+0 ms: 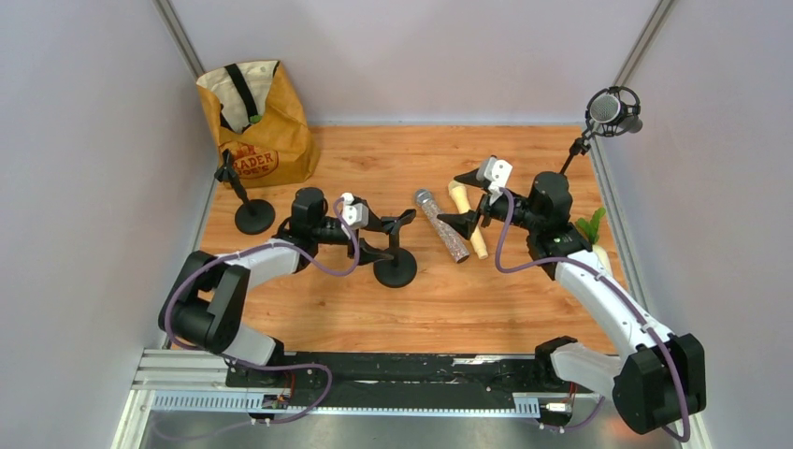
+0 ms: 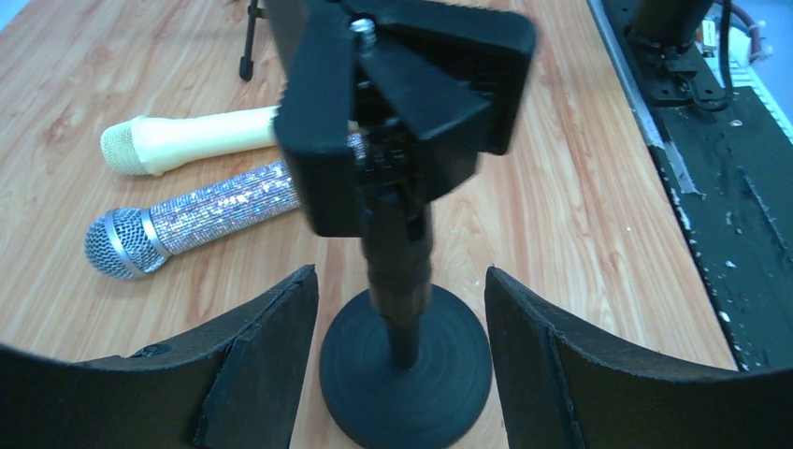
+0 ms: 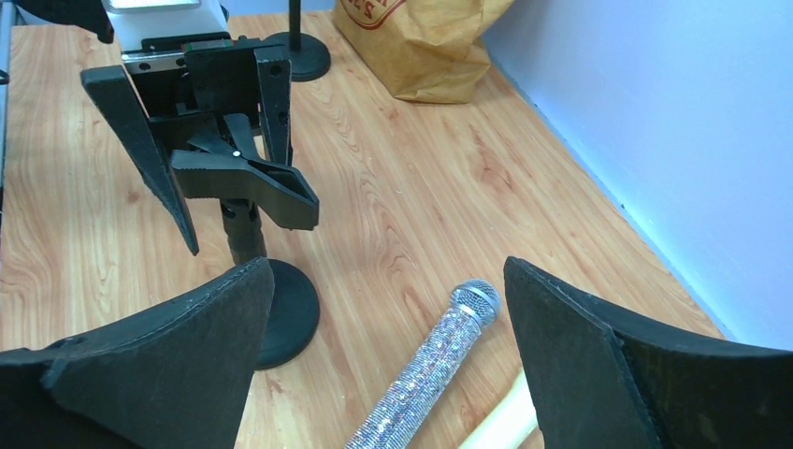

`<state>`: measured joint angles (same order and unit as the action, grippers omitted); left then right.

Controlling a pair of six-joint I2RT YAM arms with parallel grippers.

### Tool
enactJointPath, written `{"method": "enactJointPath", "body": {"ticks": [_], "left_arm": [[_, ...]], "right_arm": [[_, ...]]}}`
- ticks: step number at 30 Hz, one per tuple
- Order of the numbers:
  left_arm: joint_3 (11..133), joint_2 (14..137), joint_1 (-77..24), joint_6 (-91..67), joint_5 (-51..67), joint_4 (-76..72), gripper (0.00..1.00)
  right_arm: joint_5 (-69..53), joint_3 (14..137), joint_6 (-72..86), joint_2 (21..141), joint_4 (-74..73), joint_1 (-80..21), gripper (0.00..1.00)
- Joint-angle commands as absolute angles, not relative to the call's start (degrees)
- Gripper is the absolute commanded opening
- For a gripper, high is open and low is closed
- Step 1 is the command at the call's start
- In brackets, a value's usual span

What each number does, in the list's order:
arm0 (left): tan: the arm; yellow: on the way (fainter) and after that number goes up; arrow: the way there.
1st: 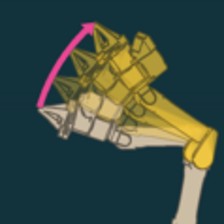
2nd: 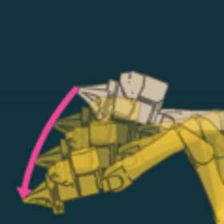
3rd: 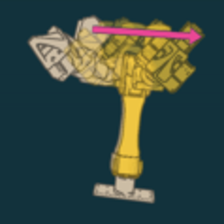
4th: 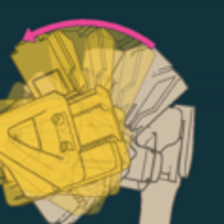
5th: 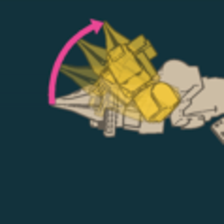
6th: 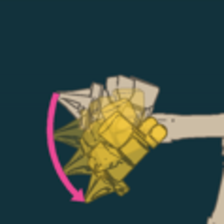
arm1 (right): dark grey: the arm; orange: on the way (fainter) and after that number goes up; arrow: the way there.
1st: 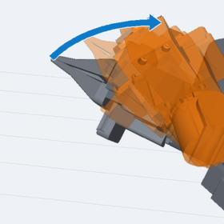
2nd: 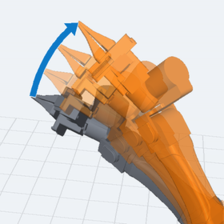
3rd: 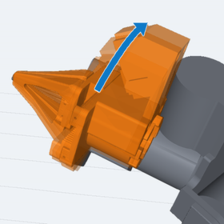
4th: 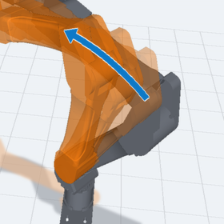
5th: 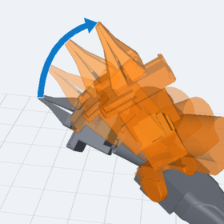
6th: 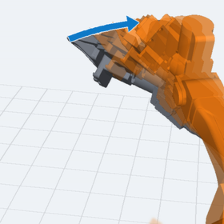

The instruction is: Remove the microphone from the stand

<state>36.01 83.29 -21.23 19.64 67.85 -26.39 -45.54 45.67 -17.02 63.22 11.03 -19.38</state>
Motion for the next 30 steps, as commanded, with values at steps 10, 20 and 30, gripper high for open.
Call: {"method": "enactJointPath", "body": {"ticks": [10,20,30], "left_arm": [[36.6,94.0,-21.7,-2.3,70.7,-56.9,0.55],[32.9,96.5,-23.2,-7.7,70.1,-69.2,0.41],[31.2,97.0,-24.0,-7.6,67.9,-71.1,0.03]], "right_arm": [[-46.3,45.3,-17.3,61.8,12.7,-17.2,1.00],[-45.0,45.4,-17.8,62.5,12.7,-17.2,1.00],[-44.0,45.4,-18.0,61.8,12.7,-17.3,1.00]]}}
